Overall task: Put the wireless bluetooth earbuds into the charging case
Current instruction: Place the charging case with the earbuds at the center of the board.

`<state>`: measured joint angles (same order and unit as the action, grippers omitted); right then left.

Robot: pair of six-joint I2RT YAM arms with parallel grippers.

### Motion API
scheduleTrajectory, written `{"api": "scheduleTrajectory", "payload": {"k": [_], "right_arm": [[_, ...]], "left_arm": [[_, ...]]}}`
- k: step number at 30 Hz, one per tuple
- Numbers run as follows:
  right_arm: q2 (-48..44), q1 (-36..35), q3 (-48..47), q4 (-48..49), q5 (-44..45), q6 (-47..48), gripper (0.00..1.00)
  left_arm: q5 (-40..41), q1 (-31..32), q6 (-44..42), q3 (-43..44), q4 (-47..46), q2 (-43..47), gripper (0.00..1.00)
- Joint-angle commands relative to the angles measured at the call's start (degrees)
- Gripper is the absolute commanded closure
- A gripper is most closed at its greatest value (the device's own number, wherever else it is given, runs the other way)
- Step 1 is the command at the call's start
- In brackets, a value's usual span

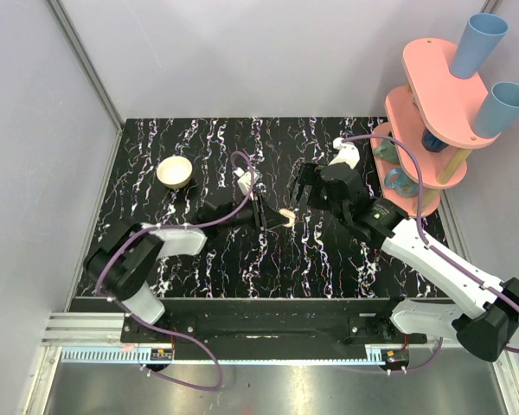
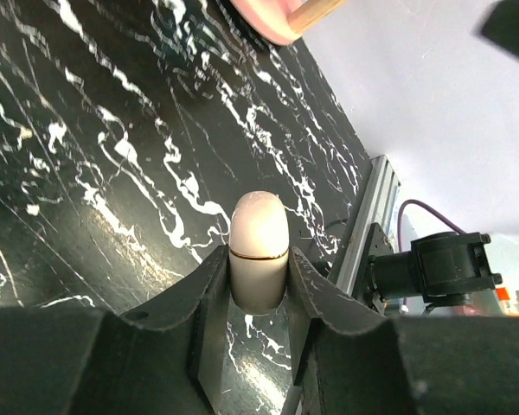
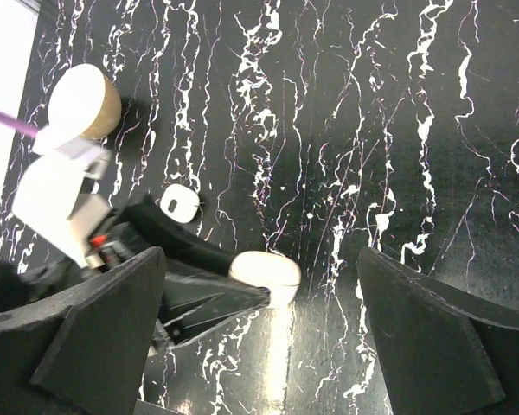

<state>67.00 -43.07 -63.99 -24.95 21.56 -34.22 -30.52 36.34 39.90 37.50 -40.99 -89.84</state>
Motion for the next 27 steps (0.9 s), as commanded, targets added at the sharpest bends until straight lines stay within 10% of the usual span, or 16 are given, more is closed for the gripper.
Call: {"api": "scheduleTrajectory", "payload": {"k": [1,27], "right_arm": [[-1.3,0.4,0.0,1.4,-2.1,-1.3,0.00],[-3.8,0.3,1.8,1.0,-1.1,-0.5,0.00]], "left_arm": [[-5.2,-0.1,10.8,2.3,-13.9,-7.2,1.00],[4.9,0.8,14.6,2.2,-19.2,-23.9,0.74]]}}
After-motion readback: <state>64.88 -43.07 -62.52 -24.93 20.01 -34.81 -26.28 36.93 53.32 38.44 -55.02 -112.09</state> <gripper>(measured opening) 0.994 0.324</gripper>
